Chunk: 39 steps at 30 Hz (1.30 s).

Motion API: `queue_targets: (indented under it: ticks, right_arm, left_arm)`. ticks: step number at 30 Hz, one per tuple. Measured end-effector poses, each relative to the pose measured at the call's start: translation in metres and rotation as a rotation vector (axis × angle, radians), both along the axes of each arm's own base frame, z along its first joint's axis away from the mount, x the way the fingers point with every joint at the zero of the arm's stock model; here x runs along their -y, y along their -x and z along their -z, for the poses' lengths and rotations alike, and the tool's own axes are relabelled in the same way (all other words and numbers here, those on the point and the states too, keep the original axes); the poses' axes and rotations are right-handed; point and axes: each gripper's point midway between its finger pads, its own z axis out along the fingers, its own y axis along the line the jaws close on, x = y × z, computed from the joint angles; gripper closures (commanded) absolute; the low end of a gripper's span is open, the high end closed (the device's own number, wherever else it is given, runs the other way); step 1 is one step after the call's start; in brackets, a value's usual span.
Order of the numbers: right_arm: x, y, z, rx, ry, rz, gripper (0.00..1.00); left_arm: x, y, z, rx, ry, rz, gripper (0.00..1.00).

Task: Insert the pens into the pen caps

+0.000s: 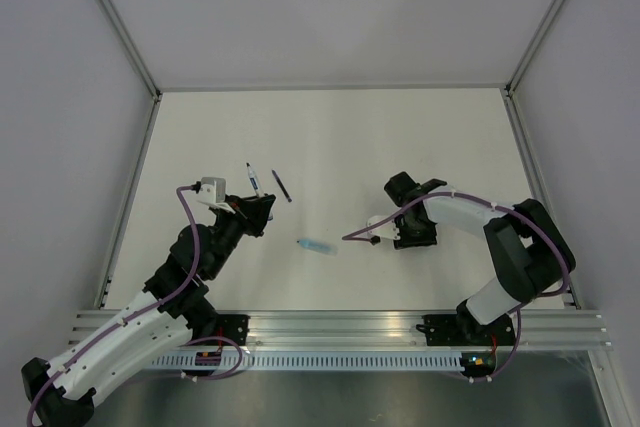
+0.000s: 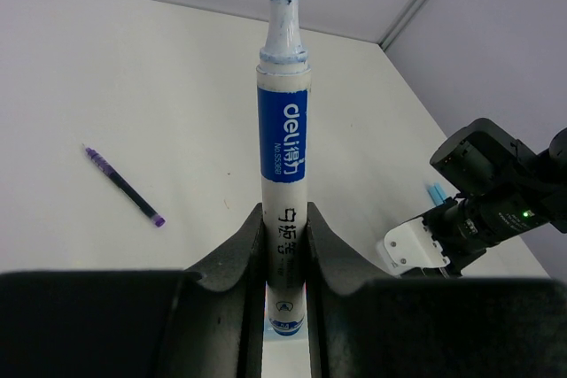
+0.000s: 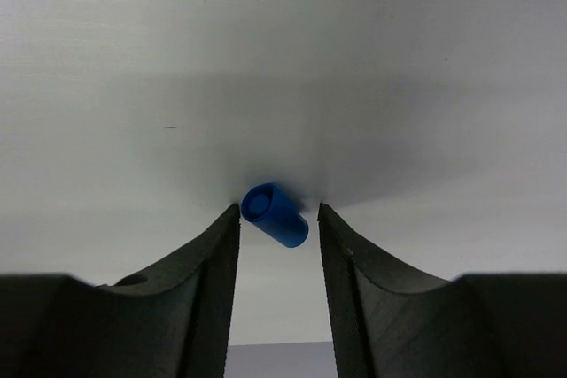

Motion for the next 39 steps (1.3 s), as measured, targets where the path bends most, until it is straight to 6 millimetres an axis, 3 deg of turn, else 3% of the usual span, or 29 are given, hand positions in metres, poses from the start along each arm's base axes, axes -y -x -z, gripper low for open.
queue_targets:
  ticks: [3, 9, 13, 23, 39]
  right_arm:
    - [0.002, -0.002, 0.0, 0.005, 0.016, 0.003, 0.67]
    - [0.002, -0.007, 0.0, 0.024, 0.018, 0.015, 0.73]
    - [-0.006, -0.013, -0.001, 0.045, -0.021, 0.044, 0.73]
    - [-0.06, -0.045, -0.019, 0.101, -0.256, 0.164, 0.74]
    - [-0.088, -0.051, -0.009, 0.049, -0.289, 0.195, 0.67]
  left_arm:
    - [0.0, 0.0, 0.0, 0.0, 0.0, 0.0, 0.98]
    - [0.0, 0.0, 0.0, 0.0, 0.0, 0.0, 0.98]
    - [0.0, 0.0, 0.0, 0.0, 0.001, 0.0, 0.98]
    - [-0.001, -0.001, 0.0, -0.001, 0.002, -0.007, 0.98]
    - [-0.001, -0.001, 0.0, -0.004, 0.008, -0.01, 0.98]
